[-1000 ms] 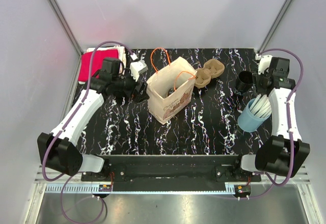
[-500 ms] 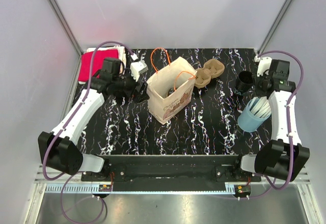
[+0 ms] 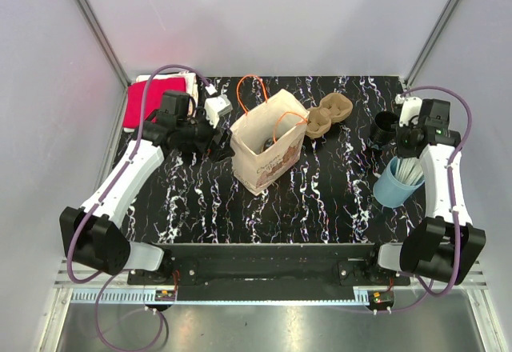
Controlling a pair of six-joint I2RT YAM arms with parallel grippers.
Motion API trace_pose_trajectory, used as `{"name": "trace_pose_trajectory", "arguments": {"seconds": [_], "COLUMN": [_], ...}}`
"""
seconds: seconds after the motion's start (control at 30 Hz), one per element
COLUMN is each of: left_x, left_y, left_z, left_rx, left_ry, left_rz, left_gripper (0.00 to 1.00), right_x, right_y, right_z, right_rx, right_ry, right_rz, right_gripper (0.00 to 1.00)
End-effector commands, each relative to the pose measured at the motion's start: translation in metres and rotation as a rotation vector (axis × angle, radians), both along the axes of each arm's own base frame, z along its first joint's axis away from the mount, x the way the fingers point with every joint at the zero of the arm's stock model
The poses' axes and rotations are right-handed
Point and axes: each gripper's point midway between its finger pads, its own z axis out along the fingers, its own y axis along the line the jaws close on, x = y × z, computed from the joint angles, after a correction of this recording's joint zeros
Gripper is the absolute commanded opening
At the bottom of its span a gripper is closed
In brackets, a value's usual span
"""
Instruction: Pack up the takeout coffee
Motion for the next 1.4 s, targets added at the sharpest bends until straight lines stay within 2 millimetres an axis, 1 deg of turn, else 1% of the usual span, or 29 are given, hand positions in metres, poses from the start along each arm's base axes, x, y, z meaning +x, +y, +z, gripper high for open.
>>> {"name": "trace_pose_trajectory", "arguments": {"seconds": [0.0, 0.07, 0.1, 0.17, 0.2, 0.27, 0.3, 0.37, 0.4, 0.43, 0.5, 0.6, 0.67, 0.7, 0.73, 0.8, 0.87, 0.9, 0.97, 1.0, 1.03, 1.1, 1.13, 1.17, 1.2, 1.23, 1.3, 1.33, 1.37], "left_x": [0.005, 0.006, 0.005, 0.005, 0.004, 0.002, 0.001, -0.003, -0.004, -0.006, -0.008, -0.010, -0.012, -0.011, -0.014, -0.015, -0.017, -0.016, -0.015, -0.014, -0.016, -0.016, -0.018, -0.017, -0.014, -0.019, -0.021, -0.023, -0.022], "left_y": [-0.005, -0.006, -0.005, -0.006, -0.006, -0.007, -0.008, -0.009, -0.010, -0.010, -0.010, -0.007, -0.004, -0.002, -0.001, 0.001, 0.002, 0.003, 0.004, 0.003, 0.002, -0.002, -0.002, -0.001, 0.000, -0.001, 0.003, 0.001, 0.003], "left_z": [0.013, 0.015, 0.015, 0.017, 0.019, 0.021, 0.026, 0.033, 0.039, 0.044, 0.055, 0.072, 0.081, 0.089, 0.094, 0.102, 0.107, 0.108, 0.105, 0.099, 0.092, 0.077, 0.070, 0.067, 0.060, 0.061, 0.059, 0.066, 0.068], "left_rx": [-0.038, -0.043, -0.041, -0.045, -0.048, -0.054, -0.063, -0.074, -0.082, -0.087, -0.093, -0.093, -0.092, -0.090, -0.093, -0.092, -0.090, -0.087, -0.078, -0.073, -0.067, -0.055, -0.050, -0.038, -0.031, -0.041, -0.044, -0.064, -0.069], "left_ry": [-0.045, -0.044, -0.043, -0.044, -0.045, -0.046, -0.054, -0.064, -0.072, -0.083, -0.104, -0.149, -0.178, -0.200, -0.215, -0.234, -0.247, -0.249, -0.234, -0.215, -0.193, -0.159, -0.134, -0.134, -0.111, -0.089, -0.072, -0.077, -0.081], "left_rz": [-0.014, -0.014, -0.013, -0.014, -0.018, -0.026, -0.034, -0.050, -0.058, -0.061, -0.067, -0.054, -0.043, -0.035, -0.034, -0.028, -0.020, -0.017, -0.009, -0.018, -0.031, -0.074, -0.091, -0.107, -0.111, -0.134, -0.159, -0.180, -0.189], "left_gripper": [0.99, 0.99, 0.99, 0.99, 0.99, 0.99, 0.99, 0.99, 0.99, 0.99, 0.99, 0.99, 0.99, 0.99, 0.99, 0.99, 0.99, 0.99, 0.99, 0.99, 0.99, 0.99, 0.99, 0.99, 0.99, 0.99, 0.99, 0.99, 0.99], "right_x": [-0.005, -0.005, -0.009, -0.011, -0.014, -0.018, -0.022, -0.026, -0.029, -0.031, -0.037, -0.043, -0.046, -0.047, -0.049, -0.052, -0.055, -0.061, -0.064, -0.070, -0.068, -0.071, -0.066, -0.067, -0.067, -0.061, -0.062, -0.054, -0.054], "right_y": [0.005, 0.006, 0.008, 0.013, 0.015, 0.022, 0.026, 0.037, 0.041, 0.049, 0.059, 0.079, 0.088, 0.093, 0.101, 0.110, 0.122, 0.131, 0.140, 0.150, 0.153, 0.162, 0.162, 0.166, 0.169, 0.170, 0.177, 0.179, 0.182], "right_z": [0.025, 0.039, 0.048, 0.072, 0.079, 0.105, 0.111, 0.136, 0.142, 0.157, 0.175, 0.215, 0.234, 0.252, 0.262, 0.288, 0.309, 0.320, 0.336, 0.344, 0.347, 0.362, 0.365, 0.377, 0.382, 0.390, 0.400, 0.406, 0.411], "right_rx": [0.015, 0.010, 0.010, 0.011, 0.014, 0.019, 0.029, 0.049, 0.060, 0.076, 0.093, 0.128, 0.145, 0.154, 0.175, 0.194, 0.215, 0.243, 0.255, 0.283, 0.298, 0.318, 0.333, 0.338, 0.349, 0.350, 0.404, 0.412, 0.440], "right_ry": [-0.051, -0.079, -0.093, -0.153, -0.166, -0.231, -0.243, -0.310, -0.321, -0.362, -0.406, -0.522, -0.579, -0.633, -0.663, -0.744, -0.811, -0.839, -0.885, -0.896, -0.899, -0.938, -0.941, -0.976, -0.984, -1.012, -1.019, -1.039, -1.039], "right_rz": [0.003, 0.007, 0.008, 0.023, 0.026, 0.050, 0.059, 0.096, 0.114, 0.145, 0.181, 0.269, 0.301, 0.318, 0.355, 0.392, 0.459, 0.502, 0.556, 0.614, 0.636, 0.702, 0.713, 0.736, 0.760, 0.785, 0.820, 0.848, 0.859], "right_gripper": [0.11, 0.08, 0.07, 0.06, 0.05, 0.05, 0.05, 0.05, 0.05, 0.04, 0.04, 0.01, 0.00, 0.00, 0.00, 0.00, 0.00, 0.00, 0.00, 0.00, 0.00, 0.00, 0.00, 0.00, 0.00, 0.00, 0.00, 0.00, 0.00]}}
